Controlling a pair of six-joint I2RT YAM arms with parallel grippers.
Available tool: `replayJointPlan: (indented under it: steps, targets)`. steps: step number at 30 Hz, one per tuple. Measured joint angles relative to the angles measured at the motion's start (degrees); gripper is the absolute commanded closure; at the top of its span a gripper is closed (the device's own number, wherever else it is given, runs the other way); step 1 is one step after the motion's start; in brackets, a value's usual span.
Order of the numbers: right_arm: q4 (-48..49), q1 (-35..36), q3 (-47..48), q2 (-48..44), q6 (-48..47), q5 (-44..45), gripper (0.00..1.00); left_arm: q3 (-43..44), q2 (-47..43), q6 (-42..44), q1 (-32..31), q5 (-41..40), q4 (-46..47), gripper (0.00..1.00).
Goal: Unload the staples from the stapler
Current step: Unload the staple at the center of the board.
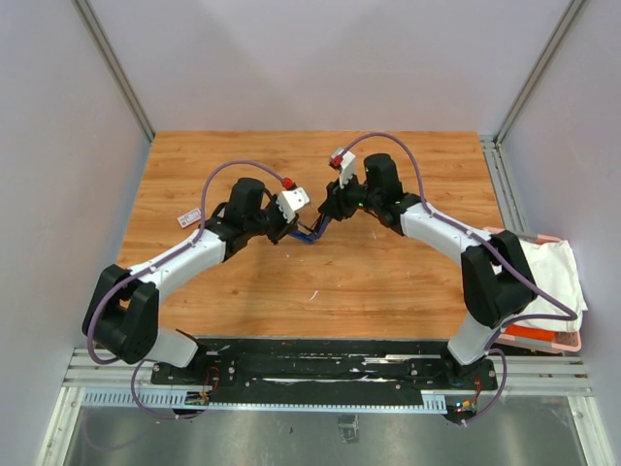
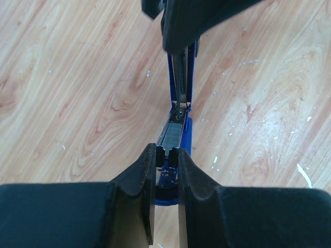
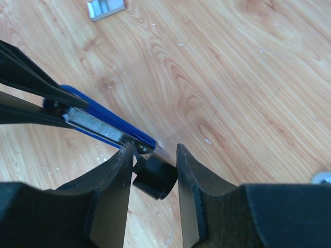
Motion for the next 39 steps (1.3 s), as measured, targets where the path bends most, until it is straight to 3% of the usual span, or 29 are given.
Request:
replayJointPlan:
  steps: [15,25,39]
  targets:
    - [0.02,-4.90,-4.87,-0.55,-0.68,9.25,0.60,-2.45,-1.97,4.42,0.50,0.04,1.31,1.00]
    - [-2.43,-5.40,-3.13,5.90,-2.54,14.12,0.57,-2.93,-2.08,6.27,1.51,1.95,1.66,1.00]
    - [-3.72,-5.62,-3.10,7.37,-2.95,14.19,0.56,-3.76,-1.36,11.45,3.10,2.47,3.06,1.00]
